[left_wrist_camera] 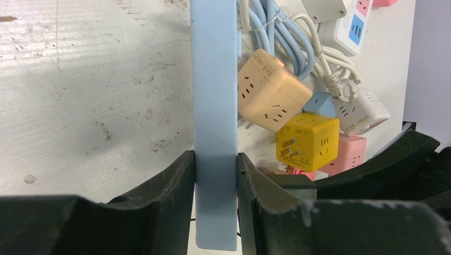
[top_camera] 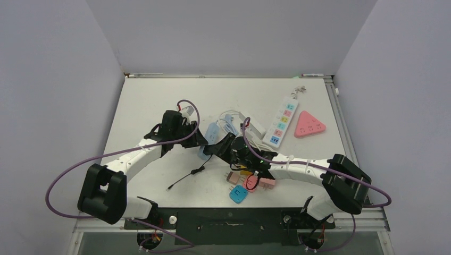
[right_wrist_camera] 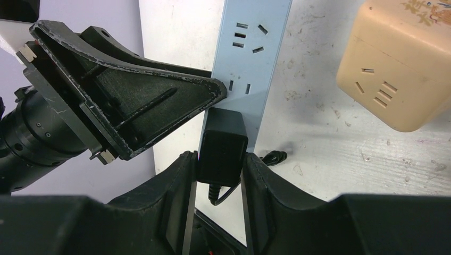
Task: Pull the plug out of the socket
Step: Remove the plug from the socket.
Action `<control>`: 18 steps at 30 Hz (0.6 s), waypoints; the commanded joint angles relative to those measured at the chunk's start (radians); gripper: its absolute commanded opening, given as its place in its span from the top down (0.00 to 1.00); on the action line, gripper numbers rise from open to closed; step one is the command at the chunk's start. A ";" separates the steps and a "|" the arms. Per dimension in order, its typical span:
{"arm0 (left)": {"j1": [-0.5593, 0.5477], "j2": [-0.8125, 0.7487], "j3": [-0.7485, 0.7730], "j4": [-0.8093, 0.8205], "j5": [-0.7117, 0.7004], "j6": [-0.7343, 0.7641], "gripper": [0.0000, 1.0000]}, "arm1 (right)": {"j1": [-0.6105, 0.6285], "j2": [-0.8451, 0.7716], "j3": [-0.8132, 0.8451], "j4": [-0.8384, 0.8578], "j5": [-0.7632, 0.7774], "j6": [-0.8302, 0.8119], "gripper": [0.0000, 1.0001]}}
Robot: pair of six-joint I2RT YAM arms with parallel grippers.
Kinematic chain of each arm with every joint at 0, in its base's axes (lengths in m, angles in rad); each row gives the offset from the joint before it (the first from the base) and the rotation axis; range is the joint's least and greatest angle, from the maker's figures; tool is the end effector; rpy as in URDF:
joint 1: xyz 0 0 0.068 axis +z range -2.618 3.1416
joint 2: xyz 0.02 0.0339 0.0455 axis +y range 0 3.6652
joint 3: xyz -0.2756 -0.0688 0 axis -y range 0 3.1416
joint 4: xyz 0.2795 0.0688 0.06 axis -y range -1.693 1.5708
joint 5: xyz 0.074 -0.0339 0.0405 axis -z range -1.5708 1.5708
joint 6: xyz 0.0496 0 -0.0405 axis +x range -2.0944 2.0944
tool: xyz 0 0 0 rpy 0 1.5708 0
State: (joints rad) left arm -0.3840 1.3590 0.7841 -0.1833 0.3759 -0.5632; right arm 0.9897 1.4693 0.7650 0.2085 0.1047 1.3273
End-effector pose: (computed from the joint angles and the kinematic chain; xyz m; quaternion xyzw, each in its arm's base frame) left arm 0.2866 -0.1354 0.1987 -0.0072 0.9054 -0.3298 0.2672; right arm 0.1978 0.2917 0.1938 0.1705 0.8411 0.4504 0.2461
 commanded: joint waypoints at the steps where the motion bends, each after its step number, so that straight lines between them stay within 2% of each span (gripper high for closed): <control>1: -0.023 -0.006 0.029 0.031 0.031 0.016 1.00 | 0.009 0.008 0.056 0.036 0.040 0.020 0.91; 3: -0.034 -0.007 0.032 0.022 0.018 0.025 1.00 | 0.012 0.007 0.068 0.031 0.049 0.022 0.95; 18: -0.063 -0.005 0.049 0.001 -0.010 0.051 1.00 | 0.020 0.016 0.117 0.001 0.079 0.011 0.95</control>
State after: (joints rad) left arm -0.4198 1.3590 0.7879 -0.1837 0.3157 -0.5339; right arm 1.0031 1.4853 0.8288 0.1112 0.1429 1.3296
